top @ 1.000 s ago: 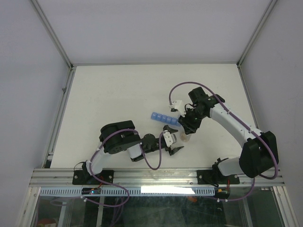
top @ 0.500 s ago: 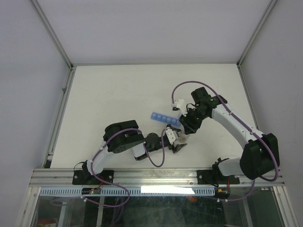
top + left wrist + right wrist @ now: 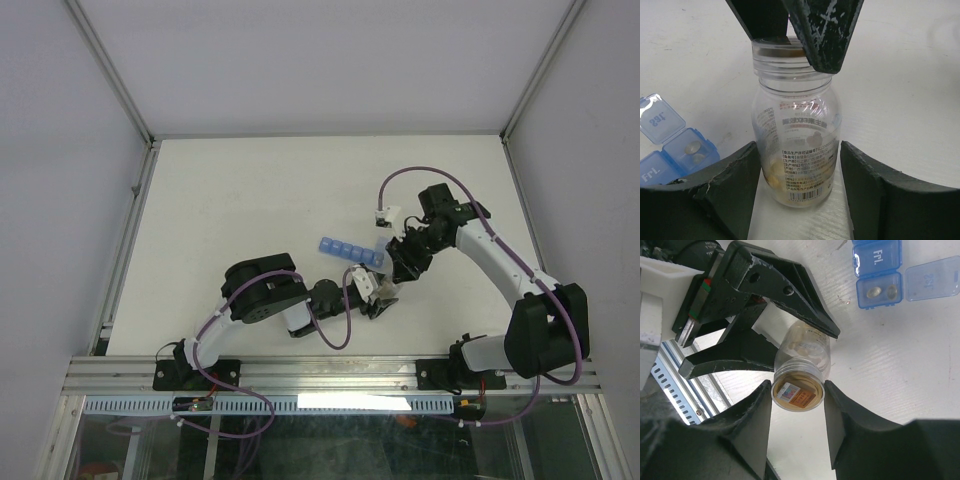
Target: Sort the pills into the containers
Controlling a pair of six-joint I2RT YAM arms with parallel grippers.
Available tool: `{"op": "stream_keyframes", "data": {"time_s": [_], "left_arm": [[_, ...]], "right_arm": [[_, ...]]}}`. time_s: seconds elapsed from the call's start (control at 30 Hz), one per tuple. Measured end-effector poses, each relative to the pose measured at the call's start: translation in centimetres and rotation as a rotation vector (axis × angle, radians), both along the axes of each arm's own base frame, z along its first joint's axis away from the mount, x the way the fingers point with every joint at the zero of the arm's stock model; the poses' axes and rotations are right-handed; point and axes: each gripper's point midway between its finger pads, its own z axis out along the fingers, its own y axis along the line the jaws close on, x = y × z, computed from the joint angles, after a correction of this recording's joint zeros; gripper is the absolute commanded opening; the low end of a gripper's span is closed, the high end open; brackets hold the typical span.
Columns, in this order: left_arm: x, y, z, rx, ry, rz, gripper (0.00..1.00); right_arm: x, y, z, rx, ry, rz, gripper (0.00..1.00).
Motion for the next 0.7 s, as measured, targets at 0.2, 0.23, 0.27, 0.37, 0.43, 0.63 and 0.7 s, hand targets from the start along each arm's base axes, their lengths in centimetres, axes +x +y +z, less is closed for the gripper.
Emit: {"op": "stream_keyframes", "data": {"time_s": [0.2, 0.23, 0.27, 0.37, 0.43, 0.63, 0.7], "left_arm": [[0.15, 0.02, 0.06, -0.01, 0.022, 0.003, 0.56], [0.21, 0.02, 0.08, -0.012, 0.025, 0.004, 0.53], [0.19, -0.02, 0.12, -0.014, 0.028, 0.003, 0.5], [0.25, -0.03, 0.2, -0.019, 0.033, -0.005, 0.37], [0.09, -0.08, 0.19, -0.019, 0.037, -0.014, 0.3], [-0.29, 0.05, 0.15, -0.018, 0.045, -0.044, 0.2], [-0.61, 0.39, 0.12, -0.012, 0.049, -0.062, 0.18]], "right_arm": [[0.02, -0.19, -0.01, 0.03, 0.016, -0.021, 0.37], [-0.02, -0.22, -0.03, 0.035, 0.021, -0.025, 0.37], [0.0, -0.27, -0.02, 0.04, 0.022, -0.029, 0.37], [0.06, -0.34, 0.01, 0.054, 0.025, -0.038, 0.37], [0.04, -0.38, -0.02, 0.06, 0.029, -0.041, 0.37], [-0.21, -0.36, 0.02, 0.083, 0.034, -0.039, 0.37], [-0.45, -0.25, 0.24, 0.097, 0.036, -0.03, 0.37]]}}
